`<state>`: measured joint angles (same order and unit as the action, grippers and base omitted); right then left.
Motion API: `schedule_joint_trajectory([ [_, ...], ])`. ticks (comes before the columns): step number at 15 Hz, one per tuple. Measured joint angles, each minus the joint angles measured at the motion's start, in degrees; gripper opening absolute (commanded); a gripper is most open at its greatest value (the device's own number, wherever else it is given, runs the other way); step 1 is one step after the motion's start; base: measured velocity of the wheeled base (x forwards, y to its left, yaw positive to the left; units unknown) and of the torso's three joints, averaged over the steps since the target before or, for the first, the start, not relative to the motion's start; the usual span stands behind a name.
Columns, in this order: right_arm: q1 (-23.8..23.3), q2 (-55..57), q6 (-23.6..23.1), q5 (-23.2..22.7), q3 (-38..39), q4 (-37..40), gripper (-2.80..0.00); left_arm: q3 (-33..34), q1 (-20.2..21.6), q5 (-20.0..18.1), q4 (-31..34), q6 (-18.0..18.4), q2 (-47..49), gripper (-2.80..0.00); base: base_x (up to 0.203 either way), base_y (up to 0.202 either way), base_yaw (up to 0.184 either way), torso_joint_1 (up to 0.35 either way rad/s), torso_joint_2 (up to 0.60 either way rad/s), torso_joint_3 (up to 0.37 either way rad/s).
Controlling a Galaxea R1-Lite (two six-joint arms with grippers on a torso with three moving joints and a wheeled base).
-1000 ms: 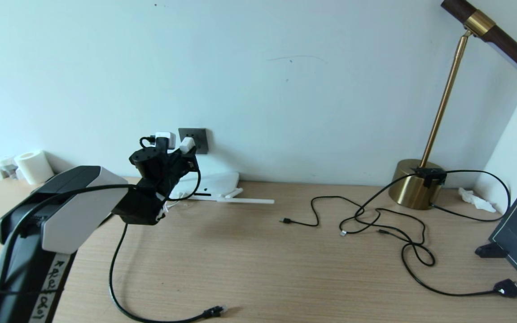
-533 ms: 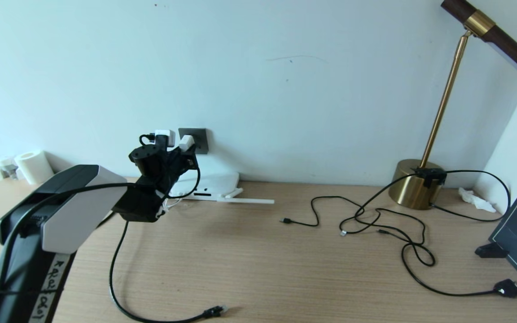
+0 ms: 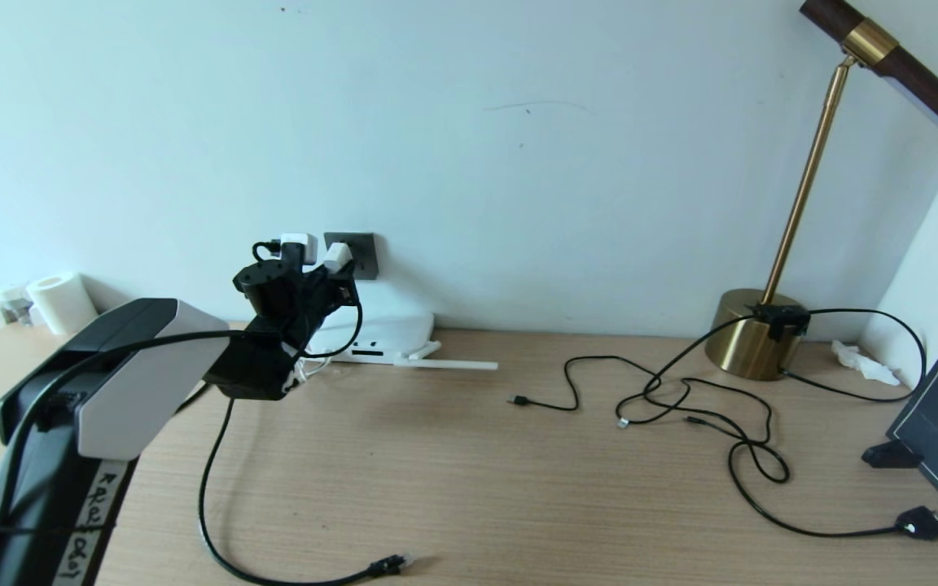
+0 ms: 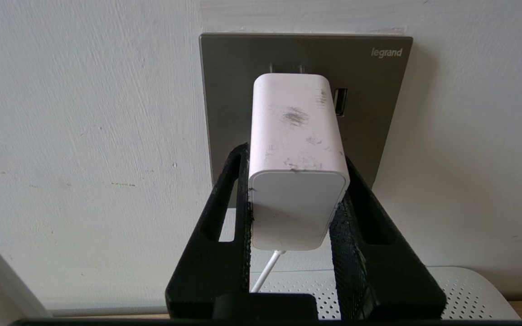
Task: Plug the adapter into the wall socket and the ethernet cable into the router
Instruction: Plug plug into socket
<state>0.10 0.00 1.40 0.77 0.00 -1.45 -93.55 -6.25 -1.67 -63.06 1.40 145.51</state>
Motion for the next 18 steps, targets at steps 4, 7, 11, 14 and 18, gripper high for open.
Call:
schedule_joint_trajectory([
  [4,0.0,0.0,0.0,0.0,0.0,0.0,0.00,-0.1,0.1,0.0,0.1,0.0,0.1,-2.80,0.000,0.000,0.000,0.000,0.00,0.000],
  [7,0.0,0.0,0.0,0.0,0.0,0.0,0.00,0.2,0.1,0.0,0.1,0.0,0.2,-2.80,0.000,0.000,0.000,0.000,0.00,0.000],
  [11,0.0,0.0,0.0,0.0,0.0,0.0,0.00,0.4,0.1,0.0,0.2,0.0,0.4,-2.80,0.000,0.000,0.000,0.000,0.00,0.000],
  [14,0.0,0.0,0.0,0.0,0.0,0.0,0.00,0.4,0.1,0.0,0.1,0.0,0.4,-2.80,0.000,0.000,0.000,0.000,0.00,0.000],
  [18,0.0,0.0,0.0,0.0,0.0,0.0,0.00,0.0,0.1,0.0,1.0,0.0,0.4,-2.80,0.000,0.000,0.000,0.000,0.00,0.000],
])
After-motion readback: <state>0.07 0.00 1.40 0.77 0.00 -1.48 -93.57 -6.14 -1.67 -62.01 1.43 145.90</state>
